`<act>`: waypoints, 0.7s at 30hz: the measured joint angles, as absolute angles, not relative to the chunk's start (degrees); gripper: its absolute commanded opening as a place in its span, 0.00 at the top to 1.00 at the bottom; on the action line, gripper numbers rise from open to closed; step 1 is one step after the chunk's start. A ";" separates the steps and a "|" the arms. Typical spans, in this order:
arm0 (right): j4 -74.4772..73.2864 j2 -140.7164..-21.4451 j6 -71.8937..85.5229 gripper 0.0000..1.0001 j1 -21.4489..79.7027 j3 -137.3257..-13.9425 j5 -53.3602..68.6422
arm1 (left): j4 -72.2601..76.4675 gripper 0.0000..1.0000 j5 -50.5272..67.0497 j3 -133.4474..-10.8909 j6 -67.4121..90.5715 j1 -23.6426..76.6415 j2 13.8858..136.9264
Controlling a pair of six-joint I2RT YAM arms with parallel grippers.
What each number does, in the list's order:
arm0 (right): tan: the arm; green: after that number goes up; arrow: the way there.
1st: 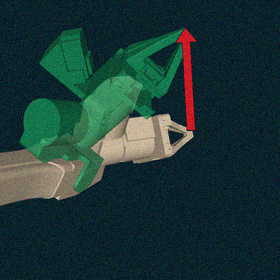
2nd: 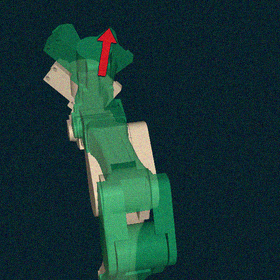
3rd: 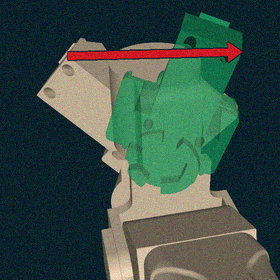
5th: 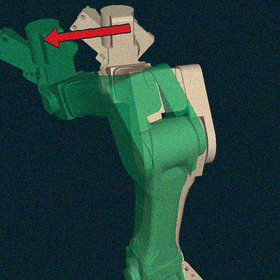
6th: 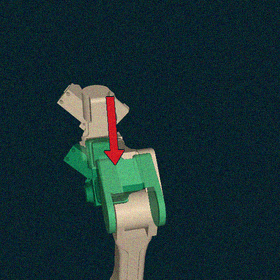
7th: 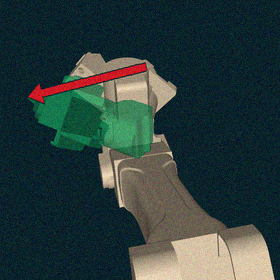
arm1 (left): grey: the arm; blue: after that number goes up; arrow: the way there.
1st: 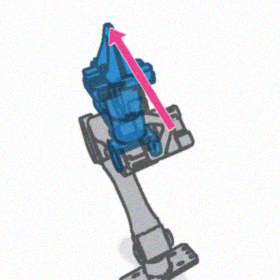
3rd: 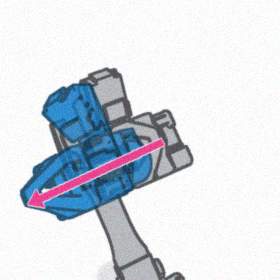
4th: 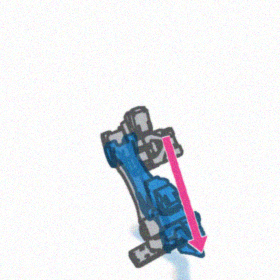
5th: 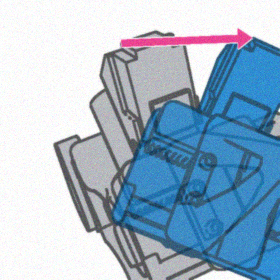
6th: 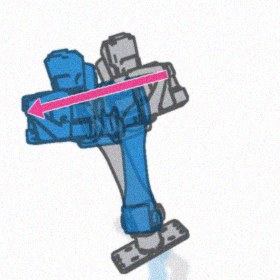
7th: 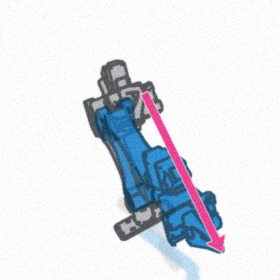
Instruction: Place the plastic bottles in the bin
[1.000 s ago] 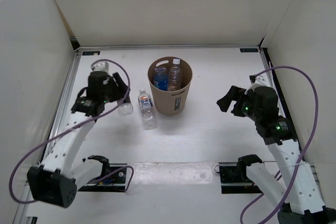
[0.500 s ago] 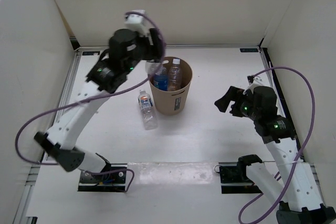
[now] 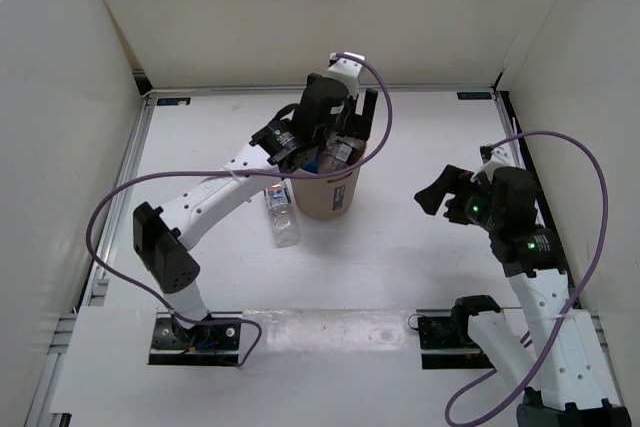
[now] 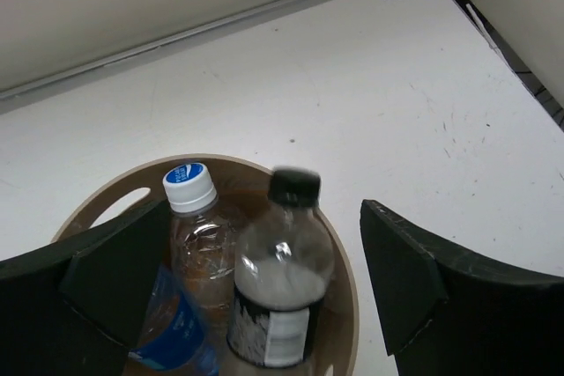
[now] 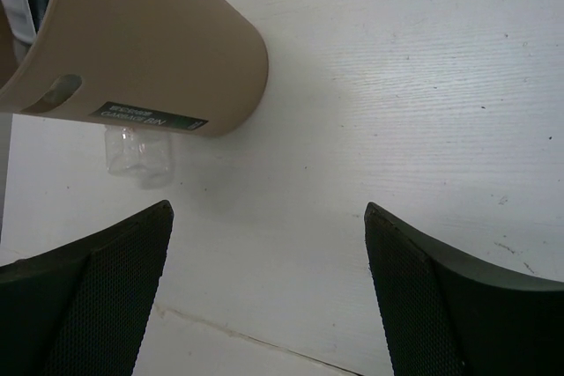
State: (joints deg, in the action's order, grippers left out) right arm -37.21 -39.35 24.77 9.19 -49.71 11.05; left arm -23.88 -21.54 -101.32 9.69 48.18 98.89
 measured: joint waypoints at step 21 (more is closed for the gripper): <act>-36.21 -39.31 24.08 0.10 7.60 -47.57 15.64 | -18.70 0.00 -24.18 -50.50 23.22 38.94 49.78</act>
State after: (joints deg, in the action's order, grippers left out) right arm -36.21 -39.31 24.08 7.60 -47.57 15.64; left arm -18.70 -24.18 -50.50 23.22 38.94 49.78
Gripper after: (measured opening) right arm 0.905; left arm 0.990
